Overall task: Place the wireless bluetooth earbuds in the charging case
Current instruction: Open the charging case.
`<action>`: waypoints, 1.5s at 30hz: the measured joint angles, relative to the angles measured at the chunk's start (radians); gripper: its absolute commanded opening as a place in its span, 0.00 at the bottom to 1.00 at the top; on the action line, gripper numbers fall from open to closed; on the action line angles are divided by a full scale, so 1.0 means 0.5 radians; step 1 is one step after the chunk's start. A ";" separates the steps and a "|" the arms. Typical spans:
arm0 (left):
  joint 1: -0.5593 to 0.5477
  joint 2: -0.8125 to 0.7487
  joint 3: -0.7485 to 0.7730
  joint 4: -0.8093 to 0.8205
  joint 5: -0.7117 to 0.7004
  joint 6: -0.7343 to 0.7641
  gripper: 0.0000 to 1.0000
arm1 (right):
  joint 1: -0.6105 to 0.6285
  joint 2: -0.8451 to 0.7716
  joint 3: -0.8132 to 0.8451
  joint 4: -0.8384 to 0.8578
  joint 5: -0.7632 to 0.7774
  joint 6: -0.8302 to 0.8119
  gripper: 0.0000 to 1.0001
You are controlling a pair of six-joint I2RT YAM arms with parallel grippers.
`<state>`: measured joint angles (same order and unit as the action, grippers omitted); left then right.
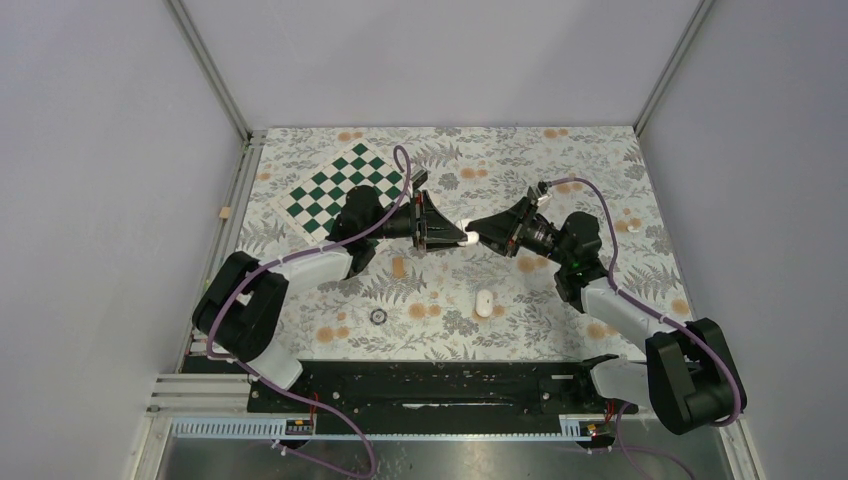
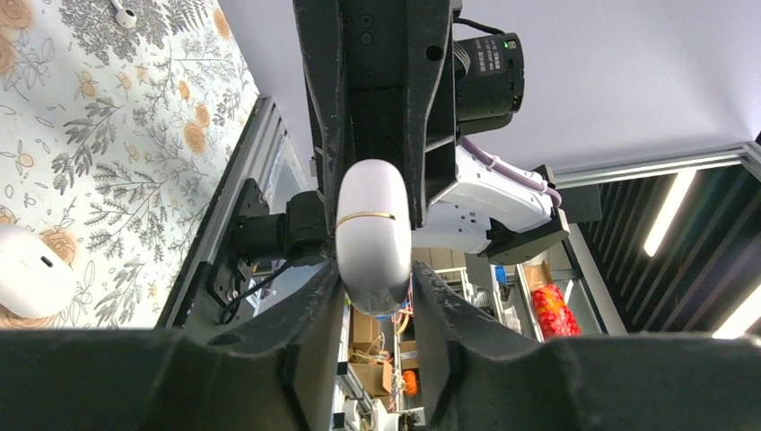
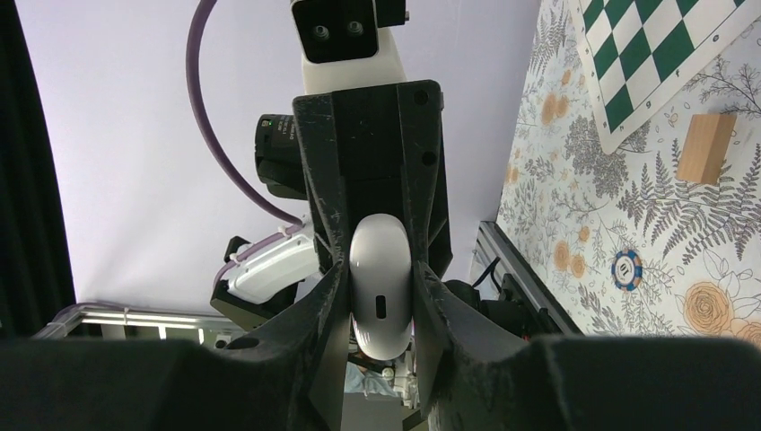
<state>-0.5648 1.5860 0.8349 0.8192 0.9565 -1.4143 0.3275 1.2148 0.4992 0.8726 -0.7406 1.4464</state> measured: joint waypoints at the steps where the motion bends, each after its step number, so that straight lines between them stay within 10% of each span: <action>1: -0.002 0.000 0.000 -0.003 -0.008 0.001 0.24 | 0.000 0.000 0.000 0.002 0.000 0.005 0.00; 6: -0.002 0.005 0.000 -0.007 -0.031 -0.013 0.15 | -0.001 0.000 -0.002 0.009 0.021 0.005 0.00; 9: -0.002 0.014 -0.005 0.028 -0.037 -0.040 0.44 | -0.001 0.001 -0.011 0.031 0.034 0.010 0.00; 12: -0.001 0.014 -0.028 0.075 -0.046 -0.074 0.51 | 0.001 0.028 -0.043 0.115 0.032 0.048 0.00; 24: 0.011 0.022 -0.146 0.243 -0.137 -0.198 0.14 | 0.003 0.094 -0.100 0.256 0.034 0.149 0.00; 45: 0.044 0.099 -0.191 0.645 -0.150 -0.487 0.00 | 0.011 0.526 -0.142 1.125 0.026 0.619 0.00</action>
<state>-0.5426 1.6356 0.7395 1.1416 0.8814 -1.6577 0.3328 1.4780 0.4282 1.4353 -0.7277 1.7557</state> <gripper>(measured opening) 0.283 0.349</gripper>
